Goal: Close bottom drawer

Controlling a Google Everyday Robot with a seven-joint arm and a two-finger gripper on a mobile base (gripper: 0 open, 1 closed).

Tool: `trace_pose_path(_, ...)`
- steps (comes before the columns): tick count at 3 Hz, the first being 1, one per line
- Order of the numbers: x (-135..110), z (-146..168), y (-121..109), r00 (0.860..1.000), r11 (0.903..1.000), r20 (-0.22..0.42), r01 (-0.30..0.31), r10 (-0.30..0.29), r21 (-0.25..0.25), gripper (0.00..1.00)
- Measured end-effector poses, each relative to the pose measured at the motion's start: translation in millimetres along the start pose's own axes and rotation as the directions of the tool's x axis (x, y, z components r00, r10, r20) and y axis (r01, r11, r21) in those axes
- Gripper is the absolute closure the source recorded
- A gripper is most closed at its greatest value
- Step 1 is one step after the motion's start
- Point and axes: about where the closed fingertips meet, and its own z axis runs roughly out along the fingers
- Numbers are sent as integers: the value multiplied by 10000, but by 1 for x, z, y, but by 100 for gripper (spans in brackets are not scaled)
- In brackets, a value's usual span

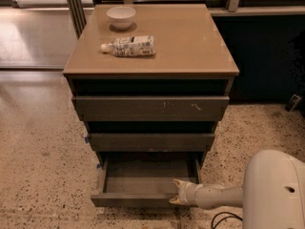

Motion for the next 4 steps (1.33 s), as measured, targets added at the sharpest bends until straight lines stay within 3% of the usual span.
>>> trace_pose_path(1,-2,-22,22,9994,9996,238,-268,267,43,73)
trace_pose_path(2,-7,-27,36,9985,9995,452,-302,301,32,96)
trace_pose_path(4,-17,-6,73,9956,9984,838,-392,425,-405,100)
